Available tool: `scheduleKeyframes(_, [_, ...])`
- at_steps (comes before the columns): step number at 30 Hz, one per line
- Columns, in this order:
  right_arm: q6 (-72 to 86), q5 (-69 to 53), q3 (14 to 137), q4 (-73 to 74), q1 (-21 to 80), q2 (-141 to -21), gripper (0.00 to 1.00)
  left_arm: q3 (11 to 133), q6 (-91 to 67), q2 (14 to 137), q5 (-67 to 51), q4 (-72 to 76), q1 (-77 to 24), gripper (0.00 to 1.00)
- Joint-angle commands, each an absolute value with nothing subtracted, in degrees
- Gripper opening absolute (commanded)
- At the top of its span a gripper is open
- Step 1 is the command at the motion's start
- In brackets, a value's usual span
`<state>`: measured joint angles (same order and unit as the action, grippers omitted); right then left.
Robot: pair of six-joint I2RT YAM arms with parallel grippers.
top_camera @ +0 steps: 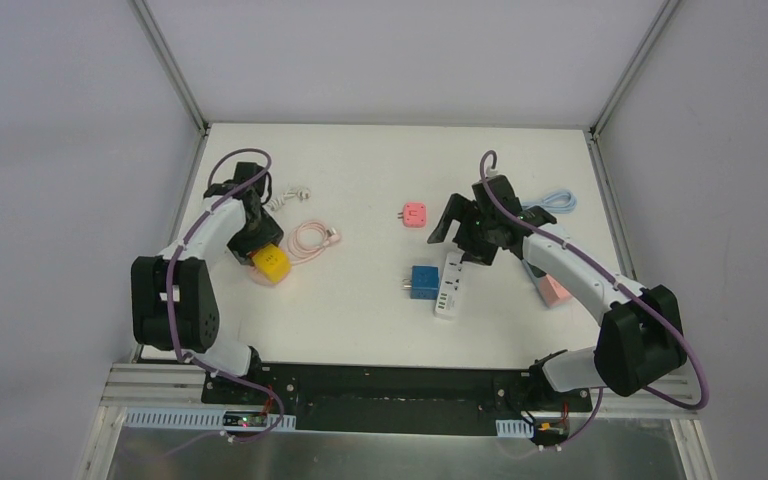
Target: Pull the plug off the socket
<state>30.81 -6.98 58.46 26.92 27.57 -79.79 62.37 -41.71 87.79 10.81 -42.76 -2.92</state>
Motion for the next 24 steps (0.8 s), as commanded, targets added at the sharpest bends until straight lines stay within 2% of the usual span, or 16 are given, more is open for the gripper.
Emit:
scheduleKeyframes(1, [32.1, -9.1, 57.4, 26.6, 27.4, -77.7, 0.95, 59.3, -45.5, 87.2, 3.1, -45.2, -10.9, 0.51])
scheduleKeyframes(9, [33.0, -10.1, 56.0, 25.8, 27.7, -76.6, 0.94, 56.0, -53.7, 85.4, -3.3, -37.7, -23.6, 0.52])
scheduleKeyframes(11, [32.9, -10.1, 55.8, 25.5, 27.9, -76.1, 0.95, 57.0, -53.5, 85.3, -2.7, -38.1, -24.1, 0.58])
scheduleKeyframes(14, [32.7, -9.6, 55.5, 25.2, 28.6, -75.3, 0.99, 59.8, -50.1, 85.6, -0.9, -40.0, -24.2, 0.77])
scheduleKeyframes(16, [32.5, -9.3, 55.6, 25.1, 29.1, -75.1, 1.00, 62.9, -46.6, 86.0, 0.9, -42.2, -24.2, 0.83])
scheduleKeyframes(20, [32.4, -9.2, 55.9, 24.8, 30.4, -75.0, 1.00, 67.6, -42.2, 87.0, 3.8, -46.1, -24.2, 0.91])
scheduleKeyframes(24, [31.9, -9.4, 56.5, 24.3, 32.0, -75.0, 1.00, 69.8, -40.3, 85.7, 5.8, -47.5, -24.1, 0.94])
